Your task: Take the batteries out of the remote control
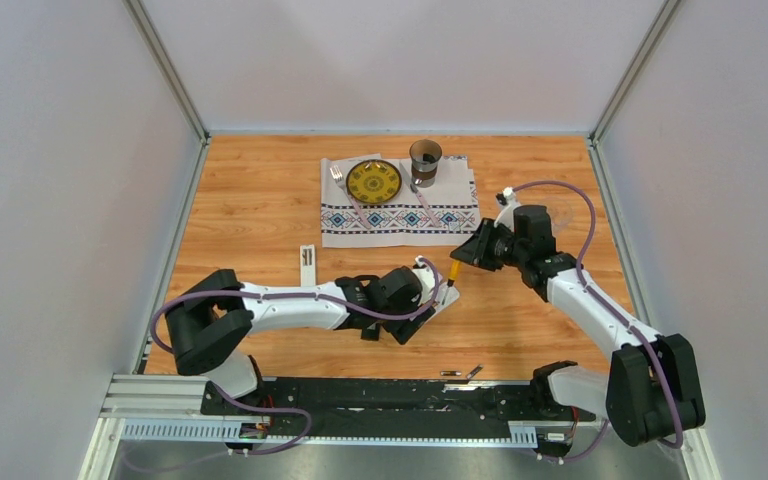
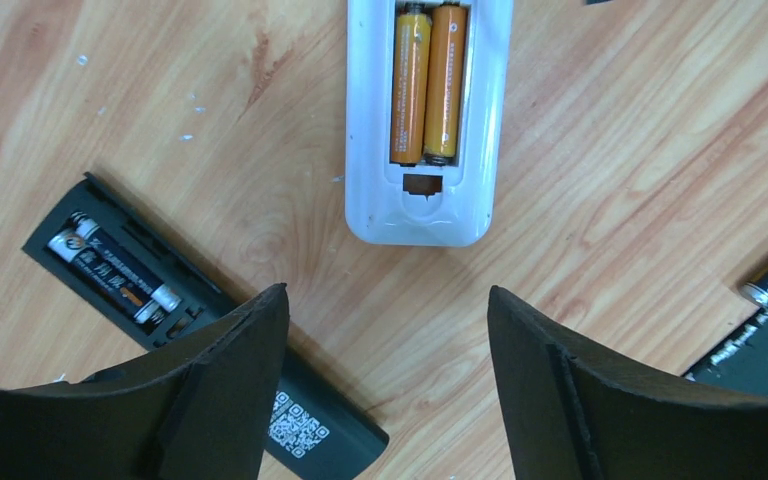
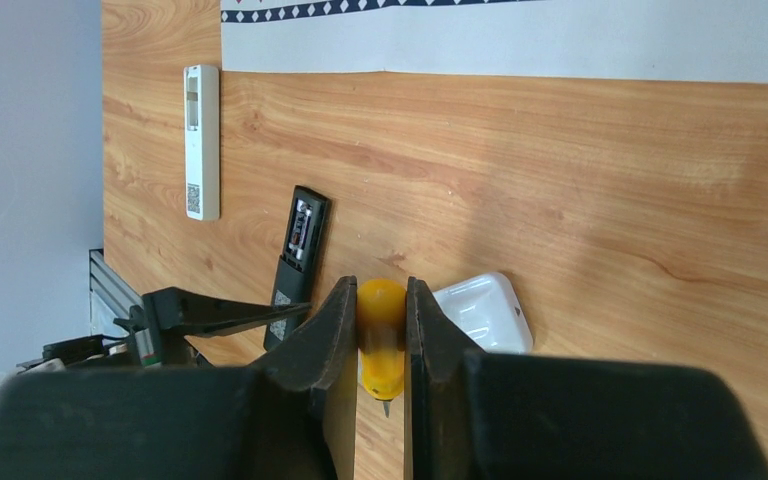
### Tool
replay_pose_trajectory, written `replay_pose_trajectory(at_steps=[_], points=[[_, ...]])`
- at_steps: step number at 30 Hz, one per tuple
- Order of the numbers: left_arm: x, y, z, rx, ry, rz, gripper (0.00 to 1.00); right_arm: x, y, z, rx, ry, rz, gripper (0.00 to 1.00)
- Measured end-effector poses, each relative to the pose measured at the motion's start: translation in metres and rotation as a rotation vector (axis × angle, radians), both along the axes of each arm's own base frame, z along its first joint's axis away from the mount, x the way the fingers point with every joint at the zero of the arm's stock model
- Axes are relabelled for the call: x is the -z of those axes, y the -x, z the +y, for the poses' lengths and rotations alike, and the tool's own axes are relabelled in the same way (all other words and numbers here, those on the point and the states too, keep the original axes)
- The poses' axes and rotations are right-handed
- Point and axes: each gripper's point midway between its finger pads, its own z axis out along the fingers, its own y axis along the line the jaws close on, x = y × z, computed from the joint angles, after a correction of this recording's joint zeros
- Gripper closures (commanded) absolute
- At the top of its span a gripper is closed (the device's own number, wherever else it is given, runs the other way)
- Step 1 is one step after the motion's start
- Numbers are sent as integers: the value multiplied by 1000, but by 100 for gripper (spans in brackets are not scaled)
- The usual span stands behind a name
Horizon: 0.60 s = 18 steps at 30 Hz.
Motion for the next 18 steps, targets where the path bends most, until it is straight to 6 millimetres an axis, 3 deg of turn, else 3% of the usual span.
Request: replay_pose_trajectory(at_steps=[4,8,15,18], points=[[-15,-2,-4,0,65,-32,14,-3,-6,2,2,7,-26,100],[-17,-4,-9,1,106,-49,14,-7,-15,0,24,20,-68,100],[-4,-5,-18,15,108,-37,17,-9,-22,2,49,45,-109,100],[5,-6,-18,17,91,-34,24,-5,-21,8,35,60,-109,100]])
